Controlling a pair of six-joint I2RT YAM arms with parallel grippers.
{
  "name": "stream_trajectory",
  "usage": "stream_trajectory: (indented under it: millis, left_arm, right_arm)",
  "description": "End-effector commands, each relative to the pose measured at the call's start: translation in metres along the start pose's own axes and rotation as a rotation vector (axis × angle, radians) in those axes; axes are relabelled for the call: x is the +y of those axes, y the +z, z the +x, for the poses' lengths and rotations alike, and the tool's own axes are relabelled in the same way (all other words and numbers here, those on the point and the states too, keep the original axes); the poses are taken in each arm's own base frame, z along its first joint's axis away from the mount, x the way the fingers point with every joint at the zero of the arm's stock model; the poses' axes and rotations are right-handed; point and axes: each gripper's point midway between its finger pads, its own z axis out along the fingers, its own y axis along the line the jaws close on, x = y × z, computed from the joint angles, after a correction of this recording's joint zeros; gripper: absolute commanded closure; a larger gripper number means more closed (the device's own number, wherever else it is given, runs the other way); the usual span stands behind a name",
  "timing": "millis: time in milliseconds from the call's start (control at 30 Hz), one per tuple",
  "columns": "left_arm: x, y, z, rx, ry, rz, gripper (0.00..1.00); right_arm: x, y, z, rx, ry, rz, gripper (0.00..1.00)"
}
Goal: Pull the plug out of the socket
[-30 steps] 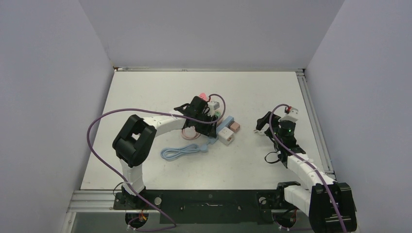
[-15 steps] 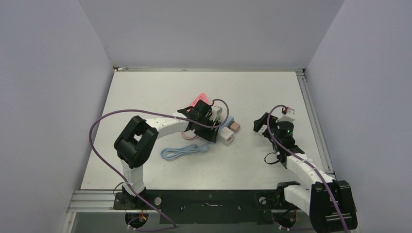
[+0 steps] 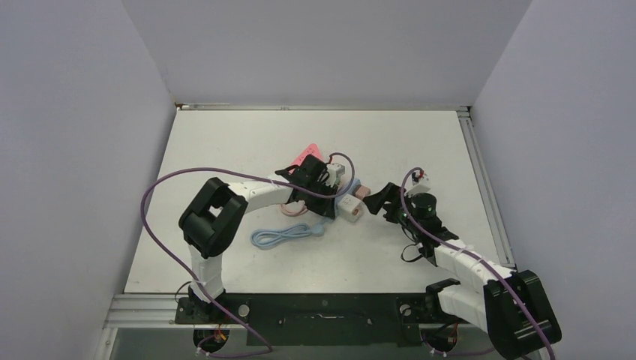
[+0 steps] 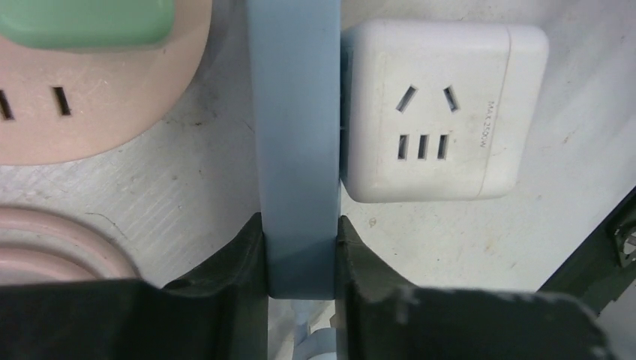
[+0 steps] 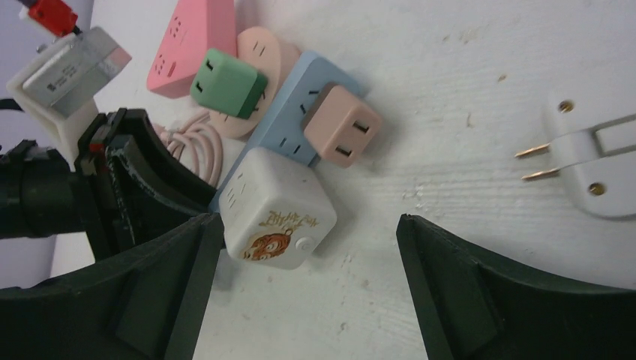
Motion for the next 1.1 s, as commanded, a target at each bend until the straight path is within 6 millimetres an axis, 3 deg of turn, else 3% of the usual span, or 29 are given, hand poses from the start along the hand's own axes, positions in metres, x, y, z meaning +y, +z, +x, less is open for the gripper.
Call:
stream_trajectory:
  millis: [0, 333, 467, 600, 833, 1067]
  left_arm:
    - [-0.012, 0.002, -0.01, -0.024, -0.021, 0.042, 0.98]
    - [-0.058, -0.047, -0.03, -0.212, -0.146, 0.23, 1.0]
    - [-0.066, -0.059, -0.039, -0.263, -0.144, 0.261, 1.0]
    - [-0.07, -0.063, -0.042, -0.271, -0.151, 0.281, 1.0]
    - [-0.071, -0.063, -0.043, -0.27, -0.16, 0.287, 1.0]
    - [-0.076, -0.063, -0.042, -0.261, -0.165, 0.31, 1.0]
  right_arm:
    - [0.03, -0.005, 0.005, -0.005, 0.127, -0.117, 0.1]
    - [0.061, -0.022, -0.011, -0.035, 0.294, -0.222, 0.1]
    - [0.059, -0.021, -0.009, -0.011, 0.358, -0.171, 0.1]
    - [0.055, -0.017, -0.001, 0.023, 0.374, -0.127, 0.1]
    - [0.074, -0.016, 0.011, 0.047, 0.386, -0.153, 0.1]
    - [0.071, -0.013, 0.019, 0.043, 0.41, -0.133, 0.09]
